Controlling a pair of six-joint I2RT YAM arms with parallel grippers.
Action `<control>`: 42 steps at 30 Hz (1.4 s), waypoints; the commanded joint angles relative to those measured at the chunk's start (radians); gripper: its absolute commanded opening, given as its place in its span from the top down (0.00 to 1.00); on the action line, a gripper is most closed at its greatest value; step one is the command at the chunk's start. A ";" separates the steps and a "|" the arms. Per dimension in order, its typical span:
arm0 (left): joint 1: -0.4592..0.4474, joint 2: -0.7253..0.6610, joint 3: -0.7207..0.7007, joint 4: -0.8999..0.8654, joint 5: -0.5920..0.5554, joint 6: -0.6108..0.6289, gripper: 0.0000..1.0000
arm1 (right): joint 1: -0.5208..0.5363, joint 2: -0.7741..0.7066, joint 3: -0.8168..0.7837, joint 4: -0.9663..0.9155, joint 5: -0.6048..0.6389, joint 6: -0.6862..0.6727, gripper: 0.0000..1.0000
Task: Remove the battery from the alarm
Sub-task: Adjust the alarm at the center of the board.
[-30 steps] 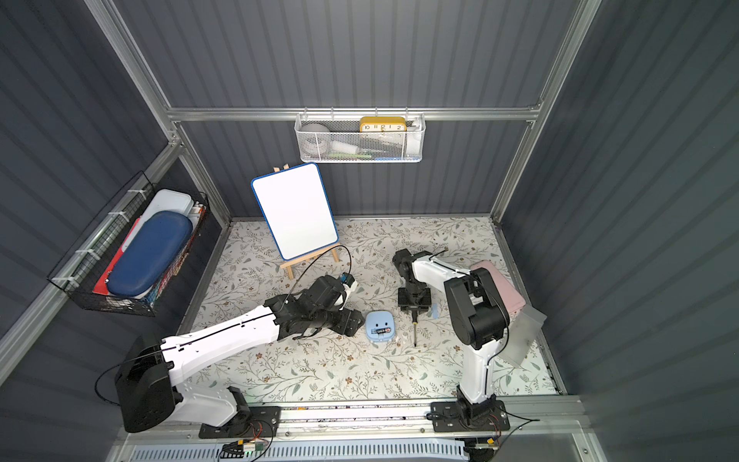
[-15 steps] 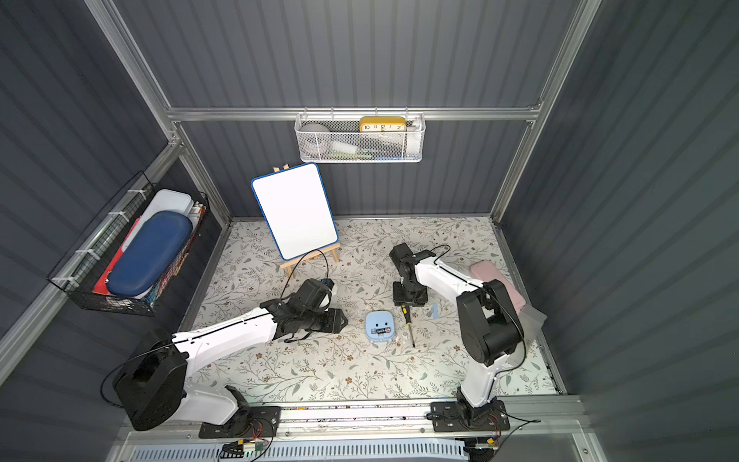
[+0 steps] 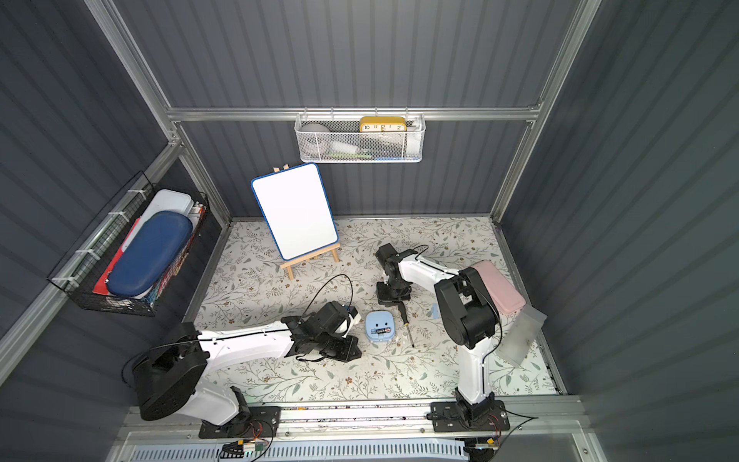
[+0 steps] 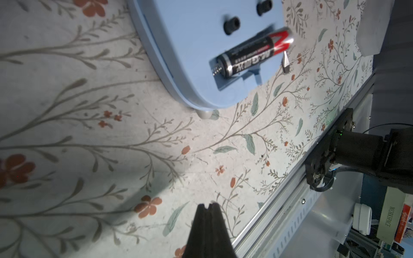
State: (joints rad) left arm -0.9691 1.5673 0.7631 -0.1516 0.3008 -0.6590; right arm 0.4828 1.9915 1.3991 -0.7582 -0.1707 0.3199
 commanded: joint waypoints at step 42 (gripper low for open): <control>0.046 0.172 0.044 0.277 -0.128 -0.384 1.00 | 0.013 -0.113 -0.223 0.062 -0.040 0.049 1.00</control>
State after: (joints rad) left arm -0.9463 1.7256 0.7704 0.1268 0.2169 -1.0721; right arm 0.4873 1.8935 1.2060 -0.6579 -0.2043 0.3561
